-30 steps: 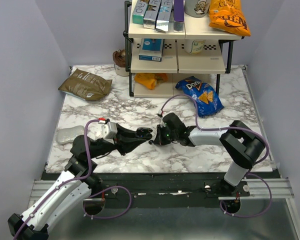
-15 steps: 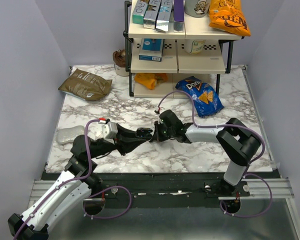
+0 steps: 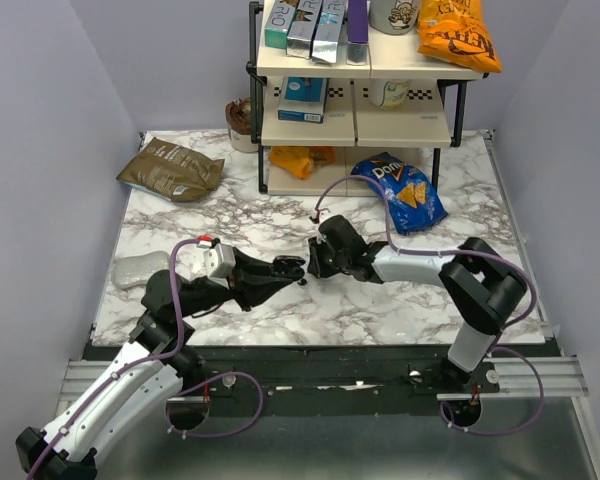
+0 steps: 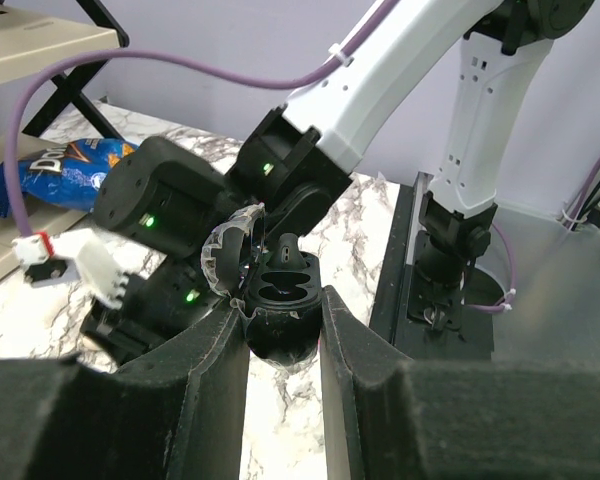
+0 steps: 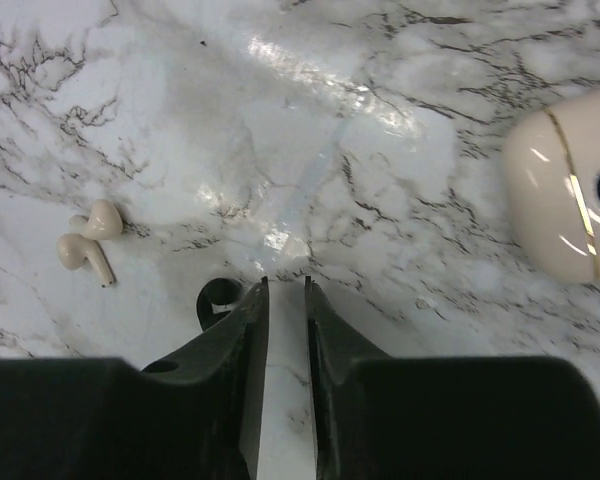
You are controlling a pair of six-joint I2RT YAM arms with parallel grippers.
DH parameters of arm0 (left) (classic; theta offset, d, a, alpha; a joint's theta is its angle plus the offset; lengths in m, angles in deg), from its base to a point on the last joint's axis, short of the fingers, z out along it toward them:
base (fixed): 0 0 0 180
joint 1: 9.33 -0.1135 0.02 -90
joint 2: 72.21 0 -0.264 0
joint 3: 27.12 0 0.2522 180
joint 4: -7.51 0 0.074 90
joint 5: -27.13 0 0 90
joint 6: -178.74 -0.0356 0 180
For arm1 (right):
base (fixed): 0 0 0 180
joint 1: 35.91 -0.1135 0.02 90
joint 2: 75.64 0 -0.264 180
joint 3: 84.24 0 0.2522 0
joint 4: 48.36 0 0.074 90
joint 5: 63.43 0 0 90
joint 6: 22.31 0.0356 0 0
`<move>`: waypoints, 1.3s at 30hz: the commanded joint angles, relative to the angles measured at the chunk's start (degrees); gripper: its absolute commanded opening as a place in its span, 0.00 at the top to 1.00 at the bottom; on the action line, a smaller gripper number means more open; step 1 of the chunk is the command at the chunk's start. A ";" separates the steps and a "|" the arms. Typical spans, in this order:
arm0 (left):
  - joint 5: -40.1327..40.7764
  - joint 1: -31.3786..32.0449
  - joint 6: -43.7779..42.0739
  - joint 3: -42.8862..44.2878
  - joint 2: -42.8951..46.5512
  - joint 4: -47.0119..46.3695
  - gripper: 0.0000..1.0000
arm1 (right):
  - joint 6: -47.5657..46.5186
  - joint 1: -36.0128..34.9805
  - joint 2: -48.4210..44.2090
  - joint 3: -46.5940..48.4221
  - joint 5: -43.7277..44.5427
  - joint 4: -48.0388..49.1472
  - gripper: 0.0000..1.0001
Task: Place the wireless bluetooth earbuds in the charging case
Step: Adjust the earbud at the center of the board, then pick up the earbud from the center of the board.
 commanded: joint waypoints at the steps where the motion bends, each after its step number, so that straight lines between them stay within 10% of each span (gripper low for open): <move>1: 1.31 0.22 -0.48 -0.55 0.97 0.54 1.00 | -2.92 0.25 -7.88 -2.99 2.59 -1.79 0.68; 12: 1.05 0.31 0.31 -0.98 1.14 -1.13 1.00 | -8.64 -3.36 -5.61 0.50 -12.27 -3.63 0.53; 39: 0.96 0.40 0.48 -1.16 1.06 -0.78 1.00 | -7.58 -3.36 1.34 3.41 -12.46 -2.85 0.53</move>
